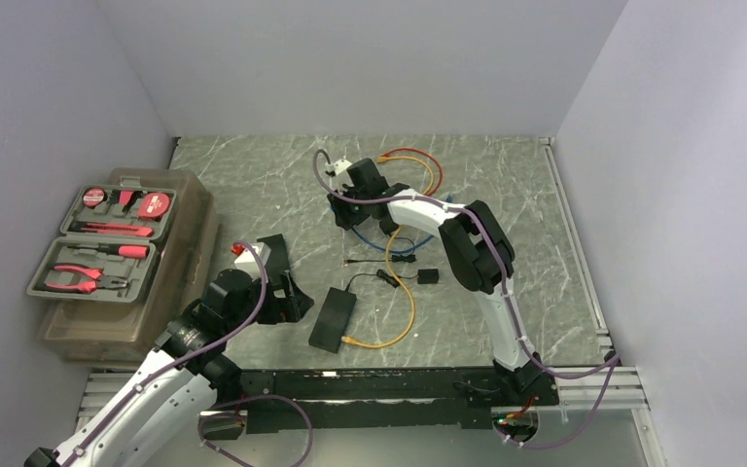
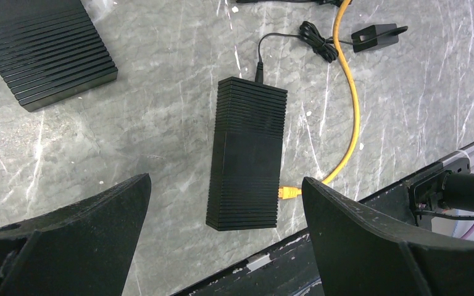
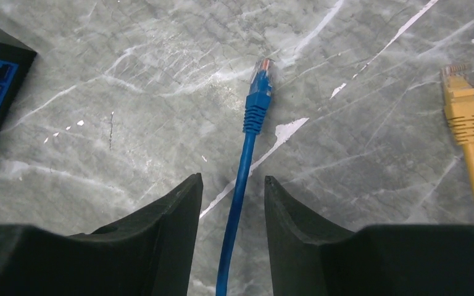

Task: Insert the plug into the switch port
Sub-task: Pick up the connector from the center of the board.

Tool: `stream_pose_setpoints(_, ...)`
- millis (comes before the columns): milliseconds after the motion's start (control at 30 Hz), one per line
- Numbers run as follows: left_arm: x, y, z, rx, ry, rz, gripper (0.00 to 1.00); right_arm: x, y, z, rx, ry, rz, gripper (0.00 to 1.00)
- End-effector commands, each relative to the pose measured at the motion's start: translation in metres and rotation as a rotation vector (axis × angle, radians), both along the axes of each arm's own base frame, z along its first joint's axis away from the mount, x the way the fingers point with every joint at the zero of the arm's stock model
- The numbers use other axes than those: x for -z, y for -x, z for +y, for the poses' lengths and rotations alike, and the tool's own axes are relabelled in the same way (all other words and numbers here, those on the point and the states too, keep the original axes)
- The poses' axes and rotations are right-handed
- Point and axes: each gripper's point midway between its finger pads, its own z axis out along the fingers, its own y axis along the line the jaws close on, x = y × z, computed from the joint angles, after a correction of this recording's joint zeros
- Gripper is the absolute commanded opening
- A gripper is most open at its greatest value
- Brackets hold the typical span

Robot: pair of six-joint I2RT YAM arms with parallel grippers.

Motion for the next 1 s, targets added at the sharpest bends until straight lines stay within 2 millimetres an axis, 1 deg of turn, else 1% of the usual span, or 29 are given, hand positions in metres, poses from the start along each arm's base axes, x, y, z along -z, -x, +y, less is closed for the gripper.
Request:
stream_pose_setpoints(0, -0.008, -0.003, 0.002, -0.021, 0.014, -0.022, 0.99, -0.013, -0.012, 0.01, -0.001, -0.04, -0.023, 0.42)
stream_pose_setpoints(67, -0.008, -0.003, 0.002, -0.022, 0.014, -0.024, 0.99, -0.013, -0.013, 0.012, 0.016, -0.054, -0.009, 0.38)
stream_pose_setpoints(200, -0.009, -0.003, 0.002, -0.021, 0.015, -0.024, 0.99, -0.011, -0.014, 0.013, 0.013, -0.049, -0.009, 0.26)
stream_pose_setpoints(233, -0.009, -0.003, 0.002, -0.02, 0.016, -0.025, 0.99, -0.011, -0.015, 0.014, 0.013, -0.05, -0.011, 0.21)
stream_pose_setpoints(333, -0.011, -0.003, 0.002, -0.021, 0.02, -0.028, 0.99, -0.018, -0.016, 0.013, 0.013, -0.057, -0.033, 0.03)
stream_pose_setpoints(367, -0.012, -0.003, 0.002, -0.02, 0.021, -0.03, 0.99, -0.02, -0.016, 0.012, 0.012, -0.059, -0.045, 0.0)
stream_pose_setpoints(467, -0.016, -0.002, 0.001, -0.018, 0.028, -0.039, 0.99, -0.035, -0.013, 0.008, 0.004, -0.055, -0.12, 0.0)
stream_pose_setpoints(567, -0.023, -0.003, 0.002, -0.019, 0.032, -0.053, 0.99, -0.058, -0.007, 0.0, 0.007, -0.078, -0.193, 0.0)
stream_pose_setpoints(600, -0.026, -0.003, 0.002, -0.019, 0.033, -0.06, 0.99, -0.071, -0.006, -0.002, 0.01, -0.096, -0.229, 0.0)
stream_pose_setpoints(633, -0.03, -0.004, 0.002, -0.015, 0.037, -0.07, 0.99, -0.079, -0.003, -0.007, 0.009, -0.101, -0.25, 0.0)
stream_pose_setpoints(667, -0.033, -0.004, 0.001, -0.011, 0.039, -0.081, 0.99, -0.088, 0.002, -0.012, 0.007, -0.107, -0.271, 0.0)
stream_pose_setpoints(700, -0.038, -0.004, 0.001, -0.008, 0.041, -0.094, 0.99, -0.104, 0.008, -0.016, 0.001, -0.121, -0.3, 0.0)
stream_pose_setpoints(767, -0.044, -0.005, 0.002, -0.006, 0.039, -0.113, 0.99, -0.117, 0.019, -0.028, -0.004, -0.12, -0.33, 0.0)
stream_pose_setpoints(800, -0.049, -0.005, 0.002, 0.001, 0.038, -0.123, 0.99, -0.12, 0.027, -0.034, -0.007, -0.119, -0.338, 0.0)
stream_pose_setpoints(867, -0.057, -0.005, 0.001, 0.017, 0.037, -0.146, 0.99, -0.135, 0.042, -0.047, -0.009, -0.135, -0.379, 0.0)
stream_pose_setpoints(900, -0.061, -0.006, 0.001, 0.022, 0.036, -0.157, 0.99, -0.138, 0.05, -0.054, -0.011, -0.141, -0.393, 0.0)
stream_pose_setpoints(967, -0.069, -0.007, -0.001, 0.036, 0.036, -0.185, 0.99, -0.152, 0.065, -0.068, -0.009, -0.159, -0.442, 0.0)
